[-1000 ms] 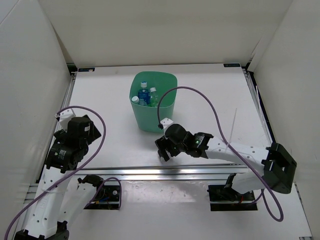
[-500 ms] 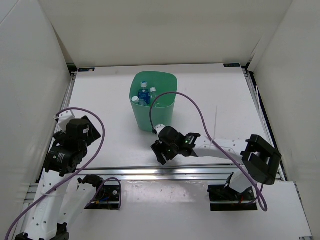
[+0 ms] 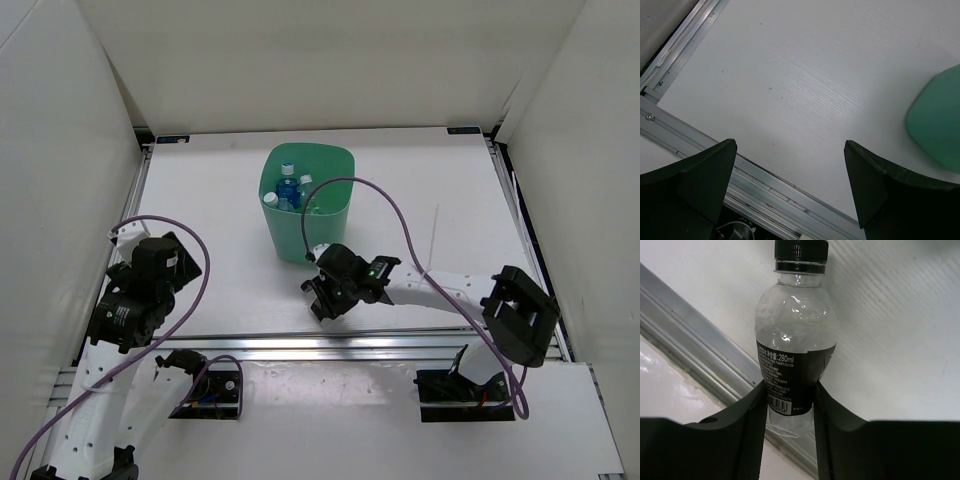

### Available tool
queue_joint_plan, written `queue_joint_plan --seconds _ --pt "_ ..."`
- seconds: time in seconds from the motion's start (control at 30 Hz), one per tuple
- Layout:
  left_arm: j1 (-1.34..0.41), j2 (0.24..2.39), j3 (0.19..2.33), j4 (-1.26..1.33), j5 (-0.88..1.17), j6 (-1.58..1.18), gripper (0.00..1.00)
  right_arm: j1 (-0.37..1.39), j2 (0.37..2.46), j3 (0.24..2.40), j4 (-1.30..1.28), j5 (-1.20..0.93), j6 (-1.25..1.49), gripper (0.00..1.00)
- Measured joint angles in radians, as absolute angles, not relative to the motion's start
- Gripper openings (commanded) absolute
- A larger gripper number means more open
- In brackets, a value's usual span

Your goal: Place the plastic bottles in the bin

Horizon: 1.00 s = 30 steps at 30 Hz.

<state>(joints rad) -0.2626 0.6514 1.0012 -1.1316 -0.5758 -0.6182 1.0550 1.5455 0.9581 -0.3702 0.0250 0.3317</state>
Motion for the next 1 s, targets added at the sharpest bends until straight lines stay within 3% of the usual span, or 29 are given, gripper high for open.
queue_joint_plan --seconds 0.3,0.57,0.73,0.77,0.8,0.87,0.9,0.97,1.0 --pt "-0.263 0.65 0.991 -1.129 -0.587 -0.619 1.0 1.055 1.411 1.1 -0.562 0.038 0.323 0.0" --pt "-0.263 0.644 0.991 -1.129 -0.612 -0.632 1.0 1.049 1.378 1.573 -0.75 0.182 0.258 0.02" --pt "-0.263 0.637 0.99 -1.129 -0.626 -0.645 1.0 0.951 1.513 1.96 -0.759 0.218 0.165 0.04" --pt "-0.263 0.634 0.99 -1.129 -0.63 -0.647 1.0 0.923 1.558 2.028 -0.751 0.214 0.151 0.07" --pt "-0.263 0.631 0.99 -1.129 -0.633 -0.65 1.0 0.894 1.605 2.093 -0.744 0.205 0.141 0.24" --pt "-0.263 0.624 0.99 -1.131 -0.64 -0.656 1.0 0.838 1.68 2.149 -0.72 0.175 0.127 0.49" --pt "-0.263 0.619 0.99 -1.131 -0.643 -0.659 1.0 0.818 1.704 2.15 -0.722 0.163 0.129 0.69" --pt "-0.263 0.61 0.99 -1.134 -0.647 -0.666 1.0 0.785 1.746 2.127 -0.738 0.144 0.136 0.82" --pt "-0.263 0.605 0.99 -1.134 -0.649 -0.669 1.0 0.775 1.756 2.1 -0.748 0.14 0.145 1.0"
